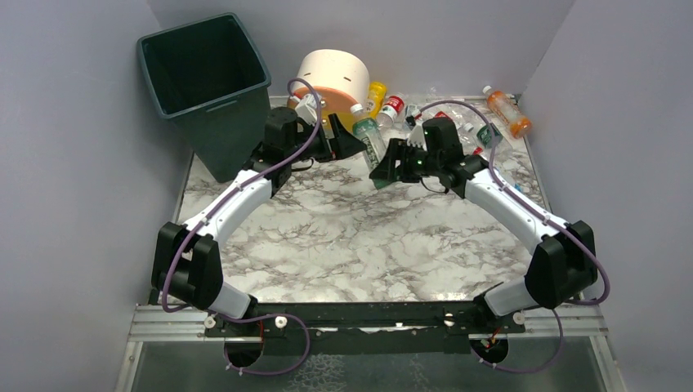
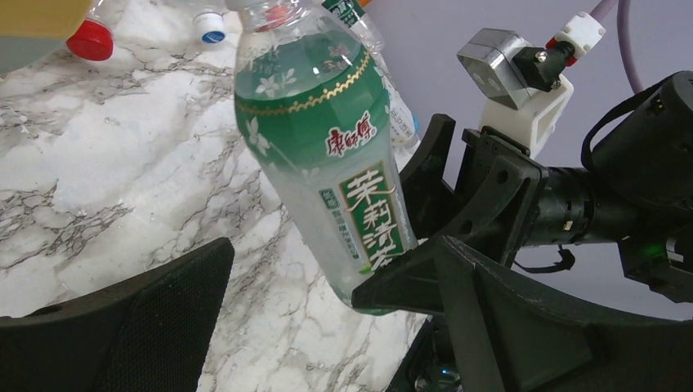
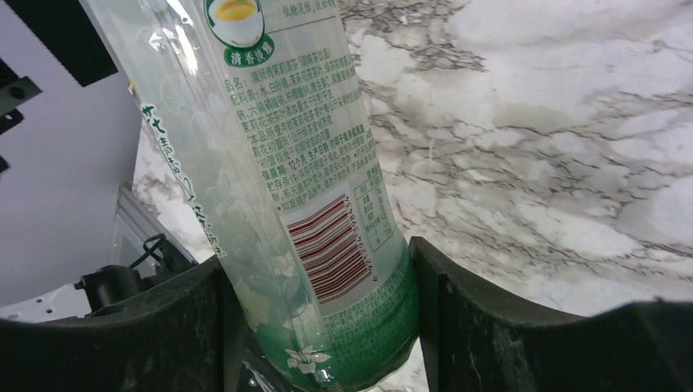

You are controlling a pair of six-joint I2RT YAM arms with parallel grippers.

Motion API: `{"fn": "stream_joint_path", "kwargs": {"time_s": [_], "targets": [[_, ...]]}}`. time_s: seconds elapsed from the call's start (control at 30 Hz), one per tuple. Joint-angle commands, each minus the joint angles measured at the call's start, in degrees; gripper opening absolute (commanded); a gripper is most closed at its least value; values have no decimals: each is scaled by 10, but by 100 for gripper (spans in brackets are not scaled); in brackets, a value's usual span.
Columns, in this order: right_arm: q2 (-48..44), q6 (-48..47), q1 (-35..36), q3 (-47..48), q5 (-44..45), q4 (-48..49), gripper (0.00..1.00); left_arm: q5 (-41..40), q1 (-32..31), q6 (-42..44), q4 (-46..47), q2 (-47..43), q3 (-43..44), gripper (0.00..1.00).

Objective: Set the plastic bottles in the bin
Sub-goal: Place the plastic bottle in the trash bin.

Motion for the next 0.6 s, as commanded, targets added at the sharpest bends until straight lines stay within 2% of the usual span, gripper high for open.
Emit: {"fn": "stream_joint_path", "kwargs": {"time_s": [0.0,0.4,0.57], "targets": [[15,17,28,28,-3,31,53,-23,-9,-3,25,1,2,99],[24,26,67,41,11,37,53,-49,-23,-2,19,7,7,99],[24,29,68,39,8,43,53,-56,-24,3,13,6,8,93]]}}
